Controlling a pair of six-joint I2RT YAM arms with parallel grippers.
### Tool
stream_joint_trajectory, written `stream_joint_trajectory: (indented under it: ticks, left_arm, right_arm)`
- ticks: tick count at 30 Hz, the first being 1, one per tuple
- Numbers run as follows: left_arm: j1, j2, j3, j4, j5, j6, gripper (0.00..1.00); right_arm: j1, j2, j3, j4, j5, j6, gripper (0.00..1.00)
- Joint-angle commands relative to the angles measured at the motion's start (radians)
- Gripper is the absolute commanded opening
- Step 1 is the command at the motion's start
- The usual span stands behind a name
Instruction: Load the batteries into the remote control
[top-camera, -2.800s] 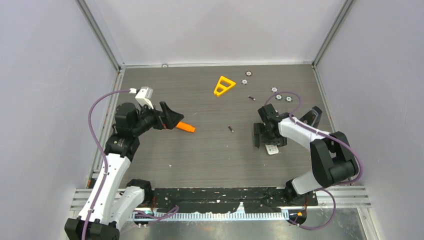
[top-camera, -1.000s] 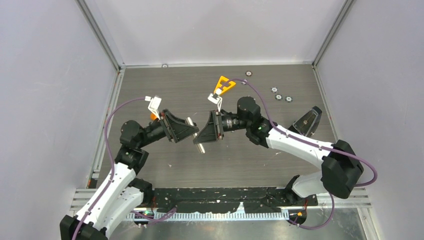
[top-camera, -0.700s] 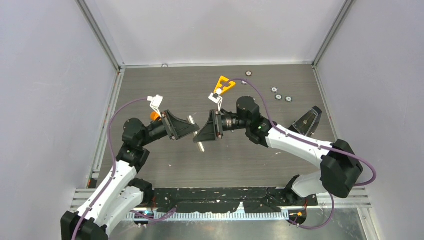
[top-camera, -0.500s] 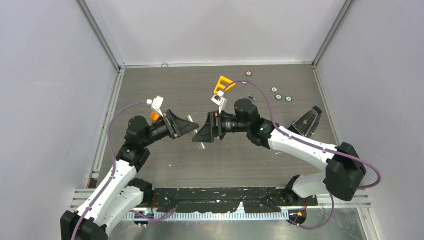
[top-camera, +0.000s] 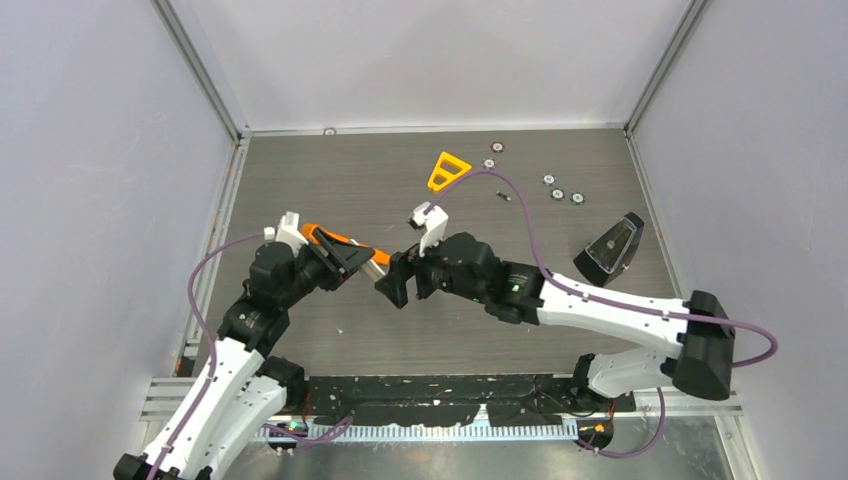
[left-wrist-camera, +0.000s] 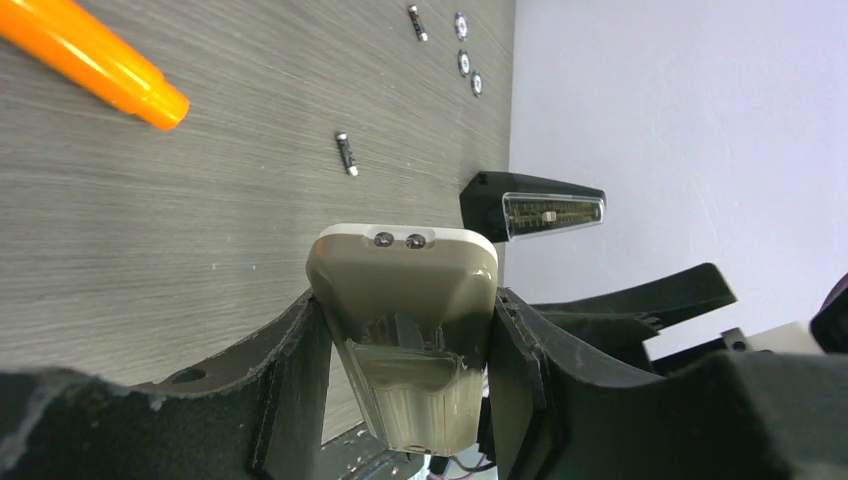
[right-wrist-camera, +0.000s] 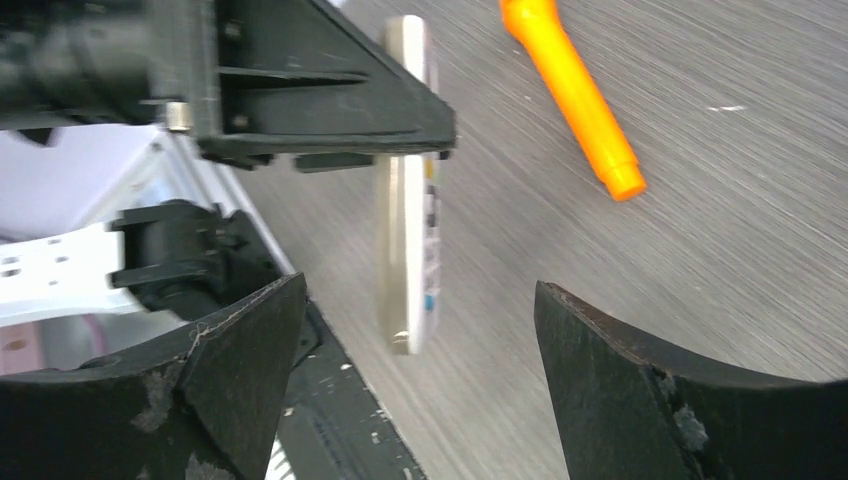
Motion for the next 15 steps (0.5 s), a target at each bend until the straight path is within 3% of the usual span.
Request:
stream_joint_trajectory:
  ticks: [1, 11, 14, 15]
  left_arm:
    - [0.002, -0.028, 0.042, -0.044, -0.066, -0.051, 0.0]
    - [0.002, -0.033, 0.029, -0.066, -0.071, -0.071, 0.0]
    - [0.002, -0.033, 0.029, -0.062, -0.067, -0.07, 0.02]
    - [0.002, -0.033, 0.029, -0.058, -0.064, -0.067, 0.07]
  right_arm:
    - [0.042, 0.086, 0.066, -0.012, 0.191, -0.047, 0.86]
    - [0.062, 0.207, 0.106, 0.099, 0.114, -0.025, 0.6]
    - [0.061, 0.216, 0.103, 0.115, 0.063, 0.005, 0.43]
    - [0.061, 0.217, 0.102, 0.116, 0.053, 0.015, 0.39]
